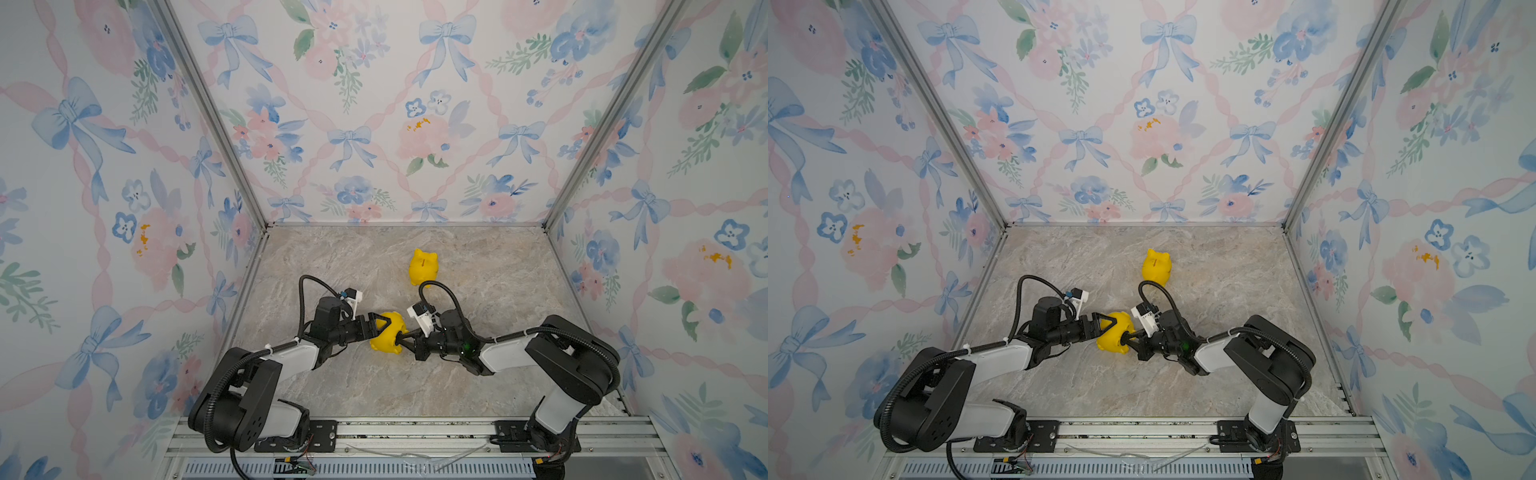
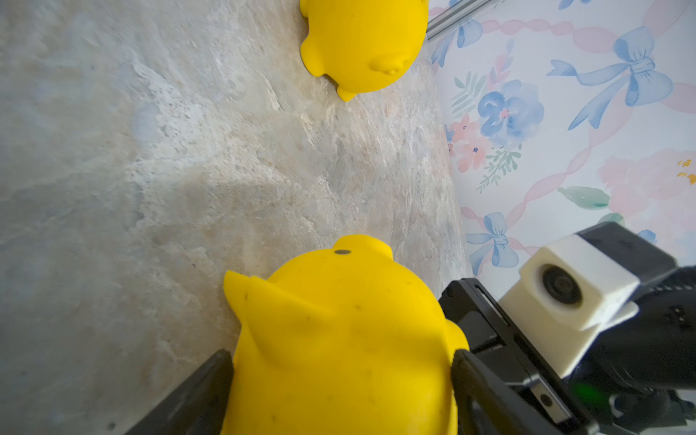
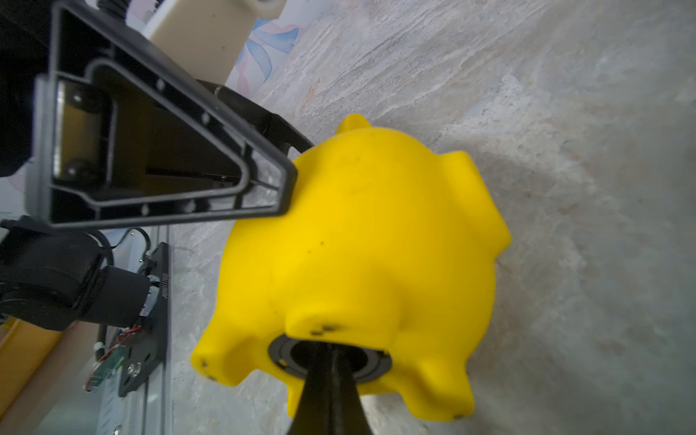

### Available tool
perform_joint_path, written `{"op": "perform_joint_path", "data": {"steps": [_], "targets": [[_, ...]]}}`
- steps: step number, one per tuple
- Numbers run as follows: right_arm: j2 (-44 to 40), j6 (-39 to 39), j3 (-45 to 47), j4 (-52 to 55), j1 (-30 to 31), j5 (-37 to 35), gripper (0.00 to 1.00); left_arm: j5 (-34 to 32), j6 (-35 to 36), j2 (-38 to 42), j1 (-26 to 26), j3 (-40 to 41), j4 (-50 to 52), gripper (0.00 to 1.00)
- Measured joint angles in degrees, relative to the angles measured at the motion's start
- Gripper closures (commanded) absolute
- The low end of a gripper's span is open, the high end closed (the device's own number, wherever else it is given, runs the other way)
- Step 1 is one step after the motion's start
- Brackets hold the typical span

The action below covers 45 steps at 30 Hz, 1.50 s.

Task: Open piggy banks
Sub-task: Open the lid on the piggy bank.

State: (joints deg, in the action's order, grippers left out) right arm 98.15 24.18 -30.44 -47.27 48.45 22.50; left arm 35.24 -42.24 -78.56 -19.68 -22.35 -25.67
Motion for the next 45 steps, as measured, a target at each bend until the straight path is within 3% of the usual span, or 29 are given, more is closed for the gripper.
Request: {"op": "perform_joint_path", "data": {"steps": [26,45], "targets": [[-4.0,-23.7,-1.4,8.1,12.9,-29.3,1.00,-0.4,0.0,-0.5,-0.1,0.0,-1.0,0.09],[-2.3,-41.0,-1.3,6.1,20.1,-44.0,1.00,0.2,0.0,-1.0,-0.4,0.0,-1.4,0.09]]}}
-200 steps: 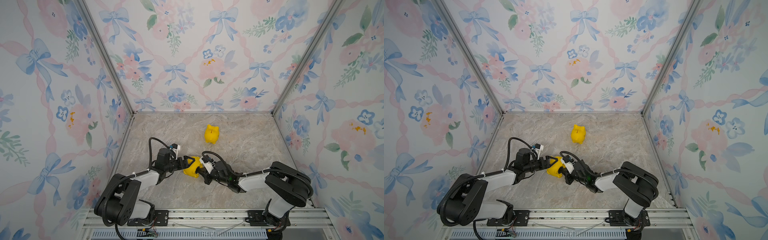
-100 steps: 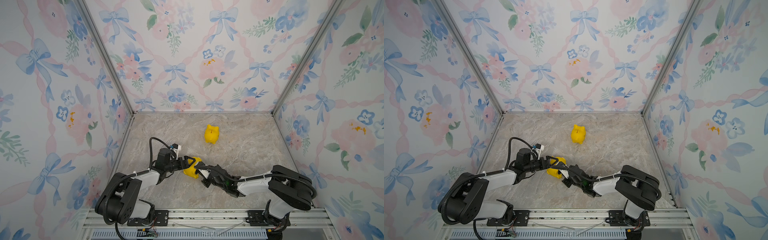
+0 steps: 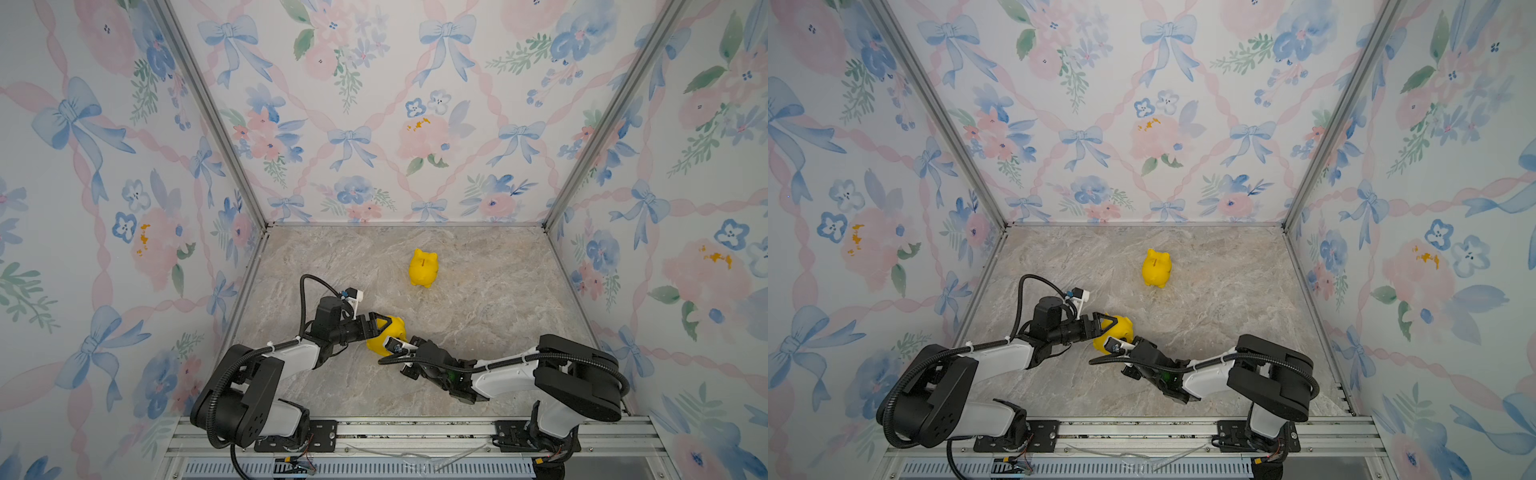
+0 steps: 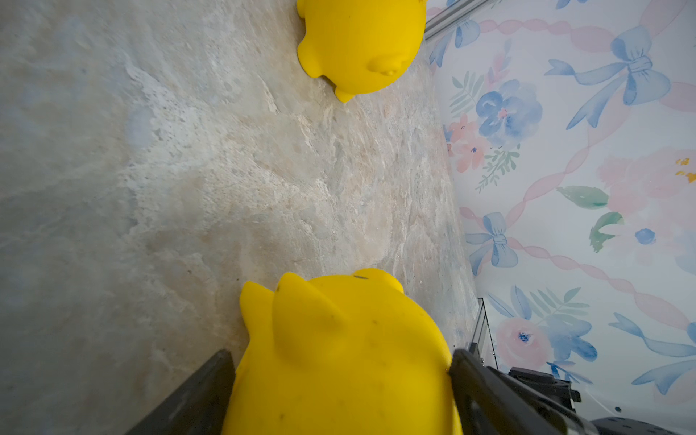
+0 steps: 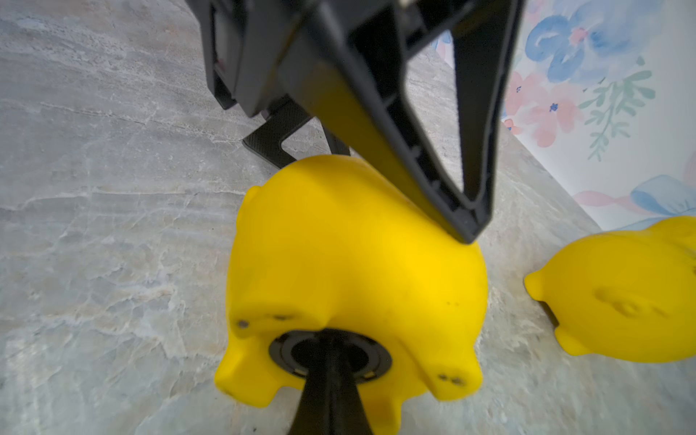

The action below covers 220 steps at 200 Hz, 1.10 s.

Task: Open piggy banks
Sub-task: Open the lid on the piggy bank.

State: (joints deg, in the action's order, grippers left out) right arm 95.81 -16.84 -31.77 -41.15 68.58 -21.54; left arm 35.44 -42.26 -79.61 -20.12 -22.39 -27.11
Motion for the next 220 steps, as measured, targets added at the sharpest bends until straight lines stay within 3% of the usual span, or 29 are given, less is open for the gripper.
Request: {"op": "perform_joint_path", "data": {"steps": [140,220], "targets": [[1.0,-3.8,0.0,-1.6,0.9,-3.2,1.00,0.0,0.0,0.0,0.0,0.0,0.0,0.10],[4.0,-14.9,1.0,-8.4,2.3,-6.4,1.00,0.0,-0.3,-0.9,0.2,-0.5,-0.2,0.10]]}}
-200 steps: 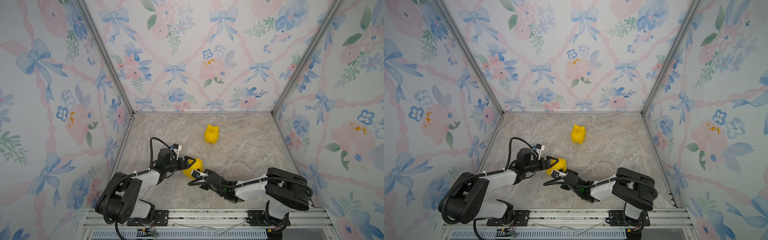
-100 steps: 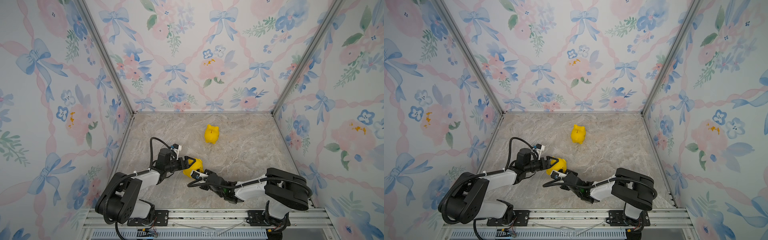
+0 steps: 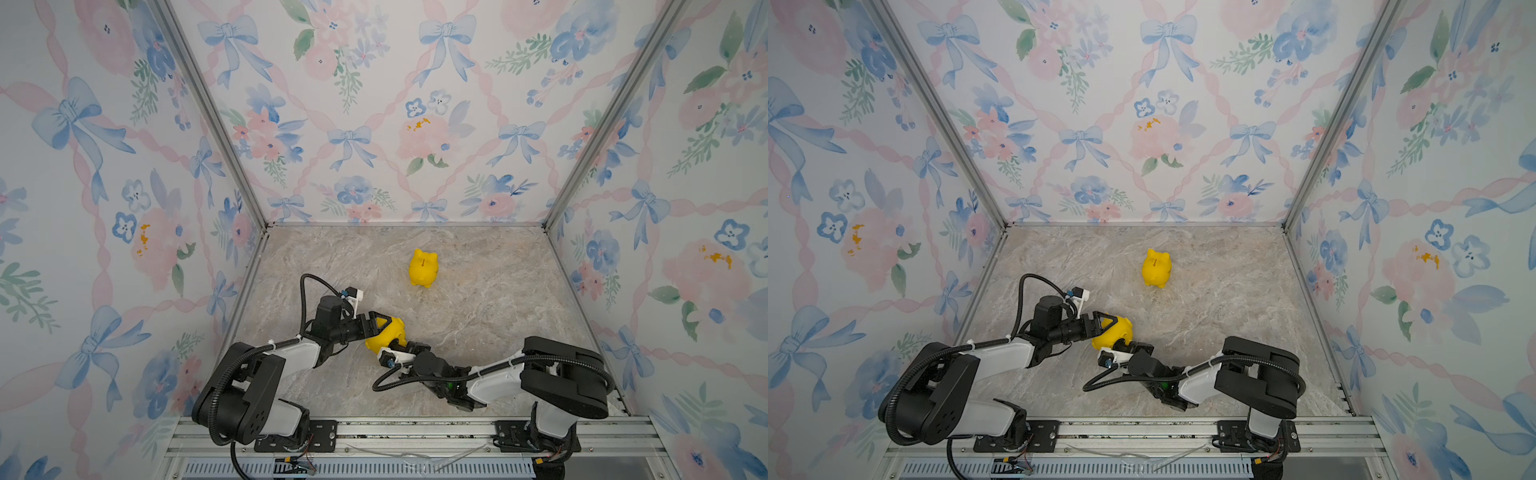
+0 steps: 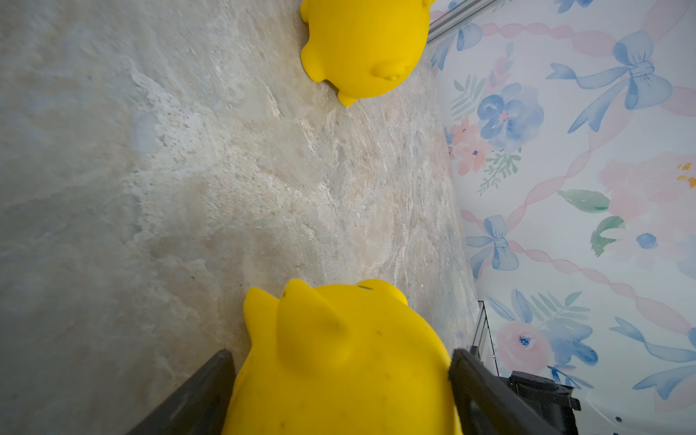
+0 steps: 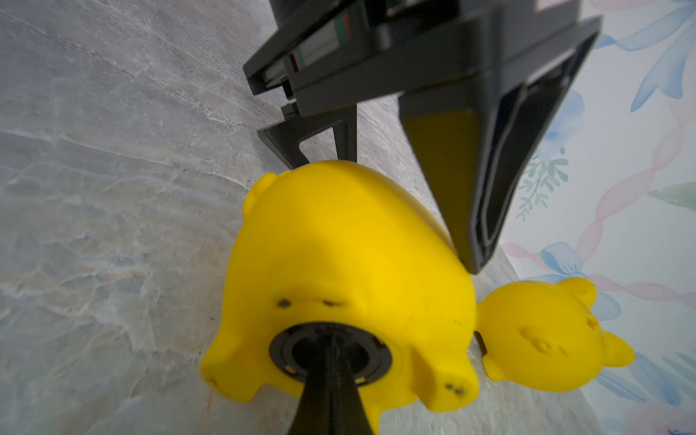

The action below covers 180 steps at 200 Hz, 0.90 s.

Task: Open piggy banks
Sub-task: Open the lid on the piggy bank.

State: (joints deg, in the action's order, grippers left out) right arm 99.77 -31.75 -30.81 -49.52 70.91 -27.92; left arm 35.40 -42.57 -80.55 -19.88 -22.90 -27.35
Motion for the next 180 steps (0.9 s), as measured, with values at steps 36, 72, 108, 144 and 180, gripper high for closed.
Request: {"op": "perform_joint_path", "data": {"steps": [36,72,108,144,180], "targets": [[1.0,-4.1,-0.1,-1.4,0.9,-1.9,1.00,0.0,-0.2,-0.2,0.1,-0.1,0.0,0.10],[1.4,-6.5,-0.2,-1.6,1.7,-2.9,1.00,0.0,-0.2,-0.2,0.1,-0.1,-0.2,0.10],[1.4,-6.2,-0.1,-1.5,1.7,-3.0,1.00,0.0,-0.1,-0.2,0.1,-0.1,-0.2,0.10],[0.9,-5.1,0.9,-1.8,2.0,-3.2,1.00,0.5,-0.2,-0.2,0.0,-0.1,0.0,0.11],[-1.2,-4.0,3.2,-2.1,2.1,-3.0,1.00,1.2,-0.2,-0.7,0.0,-0.1,0.2,0.11]]}}
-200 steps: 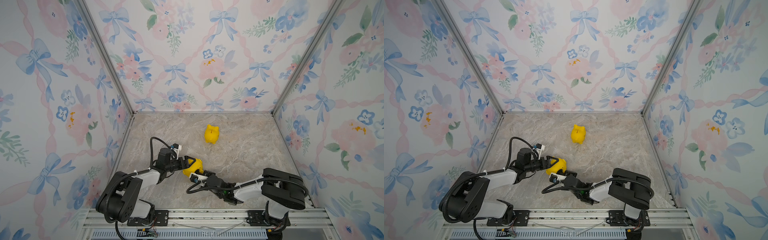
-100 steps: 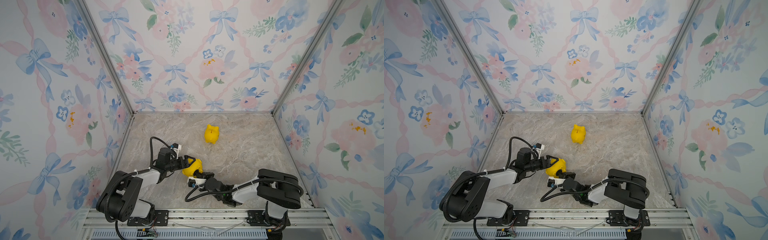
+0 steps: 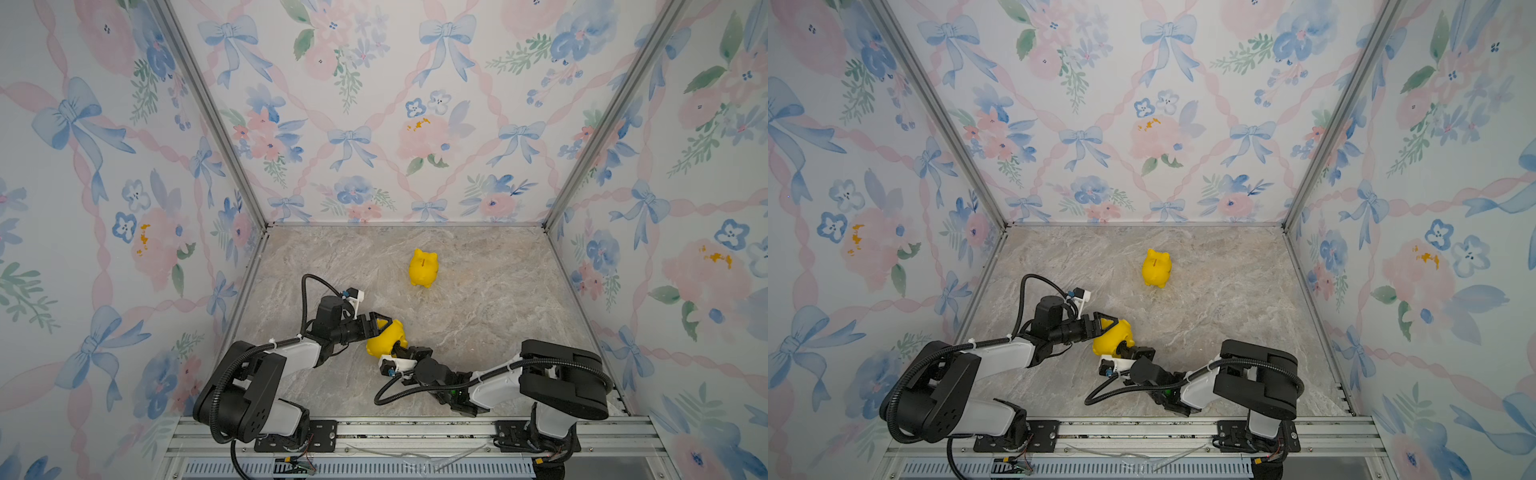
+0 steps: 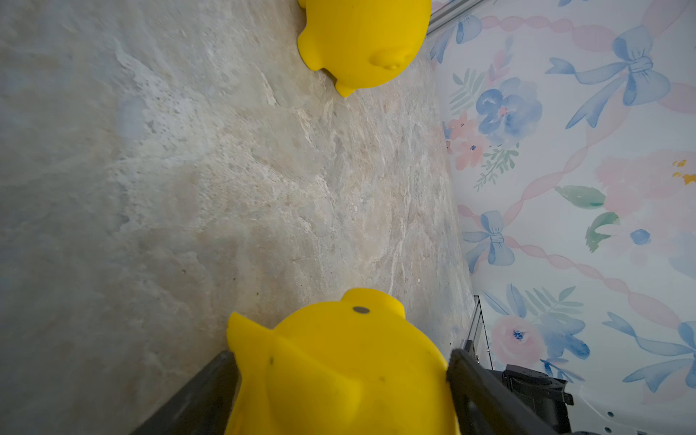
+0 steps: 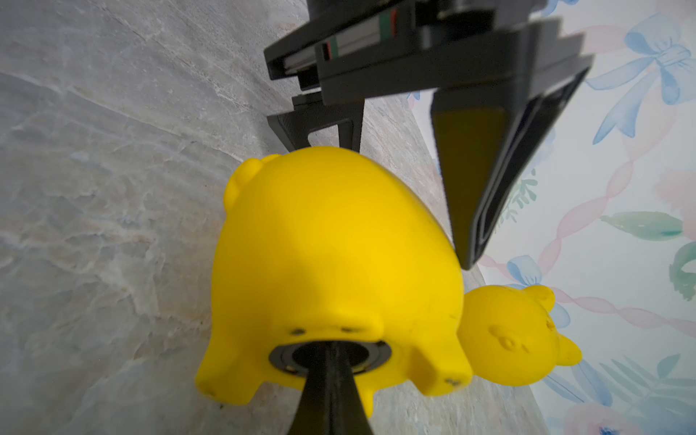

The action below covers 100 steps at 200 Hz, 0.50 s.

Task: Open piggy banks
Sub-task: Open the lid on the piggy bank.

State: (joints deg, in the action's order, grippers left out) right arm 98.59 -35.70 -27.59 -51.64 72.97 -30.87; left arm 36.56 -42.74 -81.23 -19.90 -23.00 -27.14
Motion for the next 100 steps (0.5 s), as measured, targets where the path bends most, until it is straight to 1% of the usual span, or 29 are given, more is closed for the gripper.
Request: {"op": "perform_joint_path", "data": {"steps": [74,100], "targets": [[-2.5,2.3,3.1,-0.1,0.3,0.1,1.00,0.6,0.0,-0.9,0.0,-0.2,-0.7,0.12],[-4.5,3.7,4.5,0.0,0.3,0.2,1.00,0.6,0.0,-0.9,0.0,-0.3,-0.6,0.12]]}}
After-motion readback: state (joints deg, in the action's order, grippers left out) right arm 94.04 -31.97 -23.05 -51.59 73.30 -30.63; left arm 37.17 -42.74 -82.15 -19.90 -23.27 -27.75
